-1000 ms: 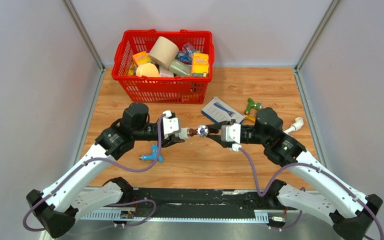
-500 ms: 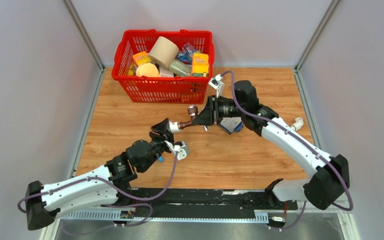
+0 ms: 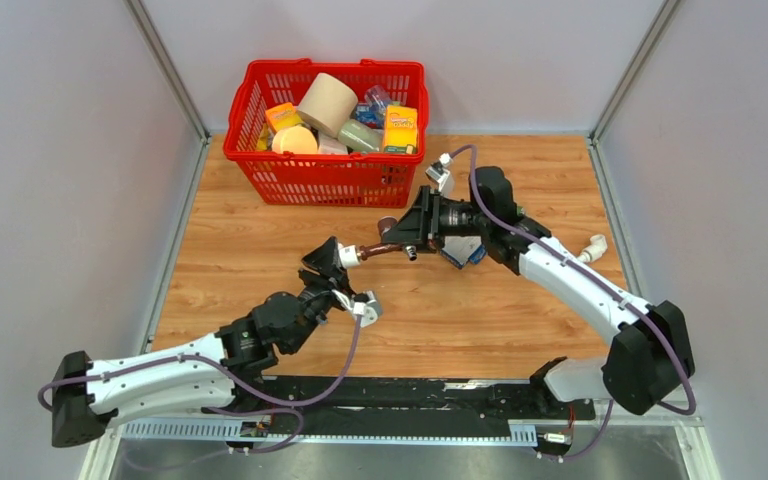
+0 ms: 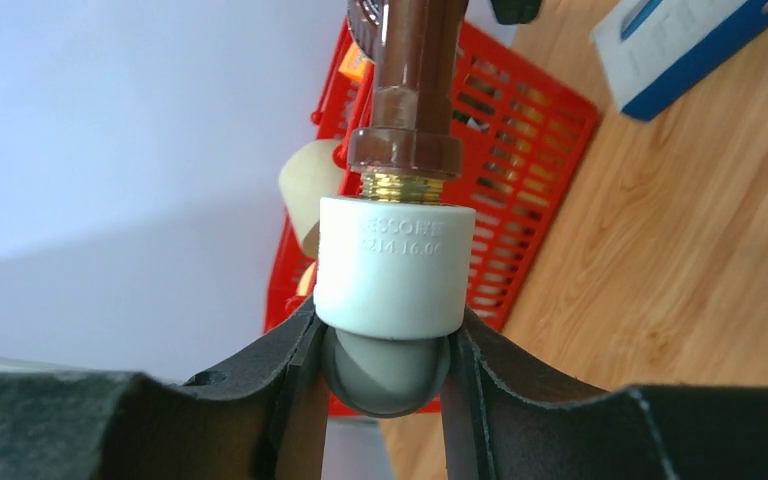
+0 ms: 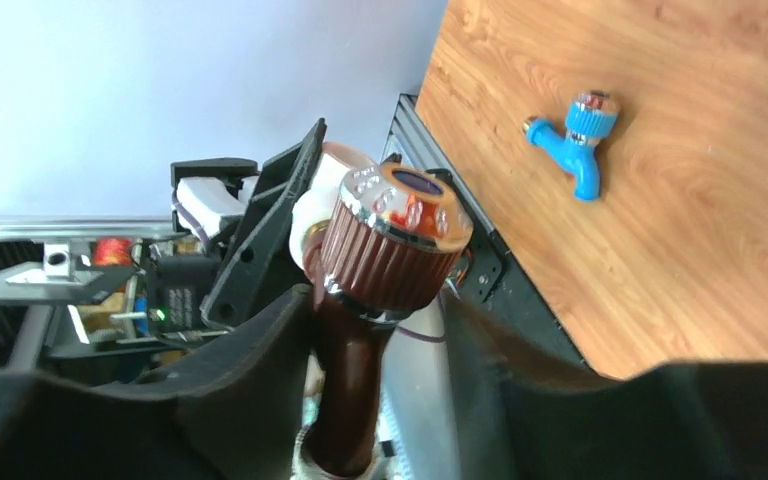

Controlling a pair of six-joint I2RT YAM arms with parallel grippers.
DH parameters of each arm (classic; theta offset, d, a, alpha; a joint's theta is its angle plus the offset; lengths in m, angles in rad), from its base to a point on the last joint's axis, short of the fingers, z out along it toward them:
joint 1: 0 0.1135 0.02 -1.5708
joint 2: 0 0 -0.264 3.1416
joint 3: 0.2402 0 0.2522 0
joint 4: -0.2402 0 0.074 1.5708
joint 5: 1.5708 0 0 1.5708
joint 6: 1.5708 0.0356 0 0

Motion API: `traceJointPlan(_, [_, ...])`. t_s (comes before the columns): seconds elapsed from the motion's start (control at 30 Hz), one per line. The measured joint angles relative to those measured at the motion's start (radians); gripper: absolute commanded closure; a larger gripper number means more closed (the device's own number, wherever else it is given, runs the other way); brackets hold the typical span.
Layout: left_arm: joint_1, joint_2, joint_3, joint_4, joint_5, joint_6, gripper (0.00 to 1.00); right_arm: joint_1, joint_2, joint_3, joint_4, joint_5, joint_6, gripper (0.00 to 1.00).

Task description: Install the water faucets

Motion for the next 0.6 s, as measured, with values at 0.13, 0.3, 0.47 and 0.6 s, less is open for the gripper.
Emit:
traceJointPlan(0.13, [0.066,-0.088,0.069,-0.185,0.150,-0.179,1.00,-0.013,-0.048,0.007,0.015,0.024,-0.064,0.35])
traceJointPlan(0.3, [0.204,-0.126,0.138,-0.360,0.362,-0.397,1.00,-0.049,-0.143,0.045,0.015,0.069,-0.266,0.31])
traceJointPlan(0.47, [0.382,-0.091,0.180,-0.480,0.663,-0.569,1.00,-0.053,-0.291,0.044,0.021,0.087,-0.567,0.29])
traceJointPlan(0.6, [0.504,-0.021,0.230,-0.544,0.919,-0.678,1.00,-0.052,-0.471,-0.040,0.040,0.067,-0.850,0.26])
